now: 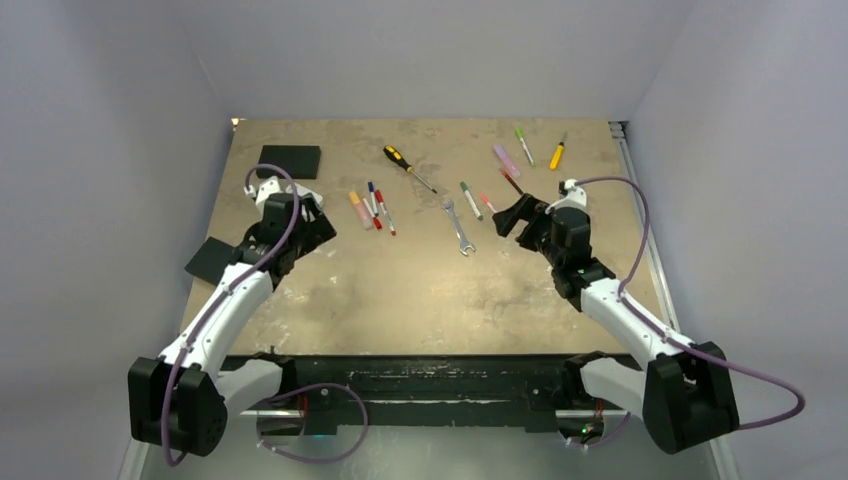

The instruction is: Open the pen caps

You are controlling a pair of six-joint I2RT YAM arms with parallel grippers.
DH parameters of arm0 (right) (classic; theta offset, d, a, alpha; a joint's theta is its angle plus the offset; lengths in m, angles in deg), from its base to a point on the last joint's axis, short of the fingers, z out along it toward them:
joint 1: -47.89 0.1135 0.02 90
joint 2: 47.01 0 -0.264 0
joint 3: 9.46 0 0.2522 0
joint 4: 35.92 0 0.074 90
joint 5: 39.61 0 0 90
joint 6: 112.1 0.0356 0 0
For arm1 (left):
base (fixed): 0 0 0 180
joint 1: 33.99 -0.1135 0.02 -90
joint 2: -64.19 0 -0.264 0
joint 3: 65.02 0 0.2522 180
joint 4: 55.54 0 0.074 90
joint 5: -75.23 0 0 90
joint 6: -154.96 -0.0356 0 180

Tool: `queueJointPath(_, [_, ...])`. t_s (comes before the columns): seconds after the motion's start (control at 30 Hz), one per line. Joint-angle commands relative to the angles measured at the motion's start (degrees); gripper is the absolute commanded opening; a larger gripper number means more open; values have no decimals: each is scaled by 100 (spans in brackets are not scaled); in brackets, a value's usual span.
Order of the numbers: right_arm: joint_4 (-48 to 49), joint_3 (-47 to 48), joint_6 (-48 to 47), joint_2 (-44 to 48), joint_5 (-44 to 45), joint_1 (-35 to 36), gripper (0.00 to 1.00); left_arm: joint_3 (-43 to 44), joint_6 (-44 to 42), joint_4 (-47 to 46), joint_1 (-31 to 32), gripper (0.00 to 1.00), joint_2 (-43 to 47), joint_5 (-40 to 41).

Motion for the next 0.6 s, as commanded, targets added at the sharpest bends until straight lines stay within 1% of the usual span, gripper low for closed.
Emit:
queueJointPath(0.0, [294, -36, -502, 483, -214, -11, 99, -132, -162, 132, -10, 99, 235, -361])
queueJointPath(0.07, [316, -31, -362, 534, -187, -7, 99, -159, -277, 56, -6, 99, 277, -528])
queueJointPath(0.17, [322, 4, -317, 565, 130, -2, 99, -178, -387, -57, -4, 99, 345, -629])
queueJointPath(0.23, [157, 96, -292, 533, 323, -6, 99, -122, -460, -85, 28, 99, 386, -708])
queueJointPath(0.27, [-10, 220, -312, 473, 284, -7, 99, -91, -485, -75, 108, 99, 424, -606])
queueJointPath(0.33, [-295, 571, -808, 311, 173, 9, 99, -12, -520, 4, 270, 99, 499, -347])
queueJointPath(0.43, [-251, 651, -1027, 242, 237, 133, 99, 70, -556, 125, 502, 99, 587, -104])
queueJointPath(0.5, [-179, 767, -1138, 148, 415, 289, 98, 68, -583, 133, 715, 99, 737, 2])
queueJointPath(0.57, [-399, 1105, -1178, -245, 669, 390, 94, -57, -527, 22, 880, 99, 1049, 101])
